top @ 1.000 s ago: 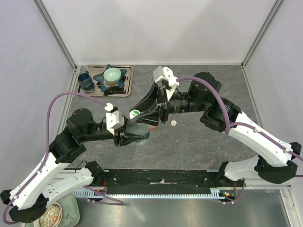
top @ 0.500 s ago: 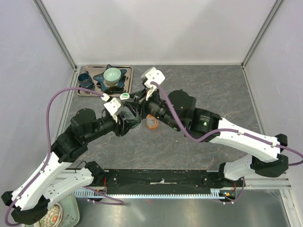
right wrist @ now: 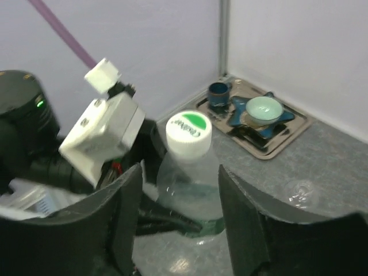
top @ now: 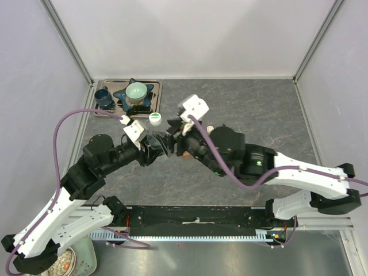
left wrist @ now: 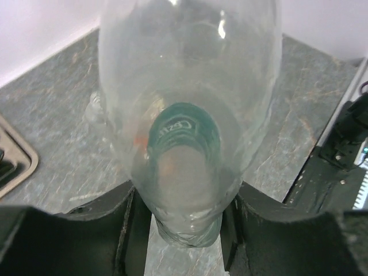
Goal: Screw on the bottle caps
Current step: Screw the bottle cap onto the plastic bottle.
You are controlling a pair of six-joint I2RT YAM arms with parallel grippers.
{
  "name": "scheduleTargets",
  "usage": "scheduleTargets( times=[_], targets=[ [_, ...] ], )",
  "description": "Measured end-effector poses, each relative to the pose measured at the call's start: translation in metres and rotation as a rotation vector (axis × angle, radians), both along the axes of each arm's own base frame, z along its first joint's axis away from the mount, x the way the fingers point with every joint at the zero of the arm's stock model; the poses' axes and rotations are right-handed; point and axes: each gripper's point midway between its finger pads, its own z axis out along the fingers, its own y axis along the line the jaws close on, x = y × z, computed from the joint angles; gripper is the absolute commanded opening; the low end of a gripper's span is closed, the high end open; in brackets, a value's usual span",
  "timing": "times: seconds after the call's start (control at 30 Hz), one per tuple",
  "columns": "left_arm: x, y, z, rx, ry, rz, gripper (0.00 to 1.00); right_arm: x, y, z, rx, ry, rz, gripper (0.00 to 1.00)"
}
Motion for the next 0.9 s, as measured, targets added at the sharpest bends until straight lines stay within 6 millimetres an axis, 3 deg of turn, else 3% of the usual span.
scheduleTargets(
  times=[0.07, 0.27, 0.47, 0.57, 0.73, 0.9],
  targets=[
    [-0.005, -0.005, 0.008, -0.027, -0.019, -0.04, 0.52, -0.015, -0.011, 0.005, -0.012, -0.009, 0.091, 0.86],
    [-0.03, -0.023, 0.024, -0.085, -0.05, -0.216, 0.52, -0.077, -0.045, 0.042, -0.02, -0.097, 0.441, 0.9],
    [-0.074, -0.042, 0.026, -0.114, -0.026, -0.497, 0.53, -0.107, -0.069, 0.059, -0.045, -0.215, 0.638, 0.92],
    [-0.102, -0.047, 0.026, -0.127, -0.001, -0.671, 0.53, -0.112, -0.068, 0.065, -0.055, -0.254, 0.709, 0.91],
    [-0.127, -0.047, 0.026, -0.137, 0.025, -0.822, 0.53, -0.111, -0.048, 0.076, -0.047, -0.282, 0.835, 0.85],
    [-0.137, -0.046, 0.026, -0.137, 0.03, -0.881, 0.52, -0.101, -0.021, 0.054, -0.076, -0.203, 0.948, 0.82]
  ],
)
